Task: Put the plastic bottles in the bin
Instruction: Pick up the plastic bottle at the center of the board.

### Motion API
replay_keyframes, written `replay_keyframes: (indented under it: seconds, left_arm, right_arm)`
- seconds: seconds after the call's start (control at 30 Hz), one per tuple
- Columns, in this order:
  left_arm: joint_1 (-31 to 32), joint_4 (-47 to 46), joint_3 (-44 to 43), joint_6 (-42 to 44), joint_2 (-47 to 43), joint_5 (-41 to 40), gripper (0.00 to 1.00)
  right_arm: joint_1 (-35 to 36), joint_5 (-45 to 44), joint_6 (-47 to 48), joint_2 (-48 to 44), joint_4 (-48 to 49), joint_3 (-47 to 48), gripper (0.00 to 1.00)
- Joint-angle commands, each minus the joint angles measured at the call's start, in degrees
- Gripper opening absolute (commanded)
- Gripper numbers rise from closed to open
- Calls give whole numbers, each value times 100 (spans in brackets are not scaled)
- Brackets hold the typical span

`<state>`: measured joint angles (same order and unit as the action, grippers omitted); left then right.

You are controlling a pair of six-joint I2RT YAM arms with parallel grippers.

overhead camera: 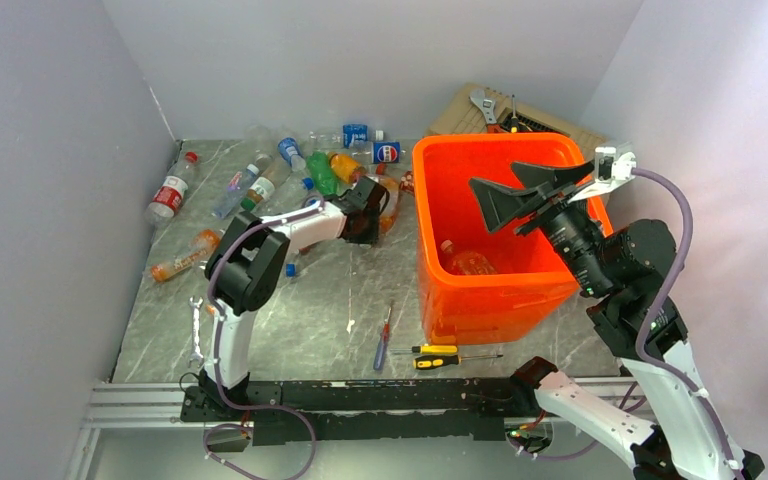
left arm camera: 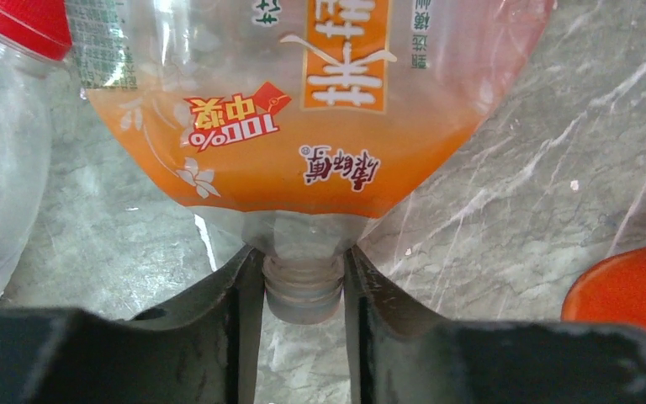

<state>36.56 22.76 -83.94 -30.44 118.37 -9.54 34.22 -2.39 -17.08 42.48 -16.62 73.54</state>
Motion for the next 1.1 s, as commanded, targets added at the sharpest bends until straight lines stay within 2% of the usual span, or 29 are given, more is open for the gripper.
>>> replay_keyframes:
  seconds: [0.0,0.17,0.23,0.67,0.77,0.9,1.07]
  left_arm:
    - [128,-87,25,56,-170,-170,29]
    - [175,-72,234,127,-988,-393,12]
    - [185,-12,352,196,-1397,-514,0]
    - [196,841,933,751,-4834,-1504,0]
    - [203,709,1307,1012,-5870,-1650,0]
    - [188,-312,2227,1579,-7530,-861,0]
    - [194,-841,2742,1567,-8614,344,0]
  right_arm:
    - [24,-30,22,53,97,64,100]
    - [24,36,-69,185,-32,252,100]
    - [24,90,-91,236,-85,327,100]
    - [24,680,-590,707,89,979,100]
    - [24,977,-834,839,308,1036,100]
    - [26,1609,-1243,1276,460,1344,100]
    - [94,2224,-1657,2071,415,1959,100]
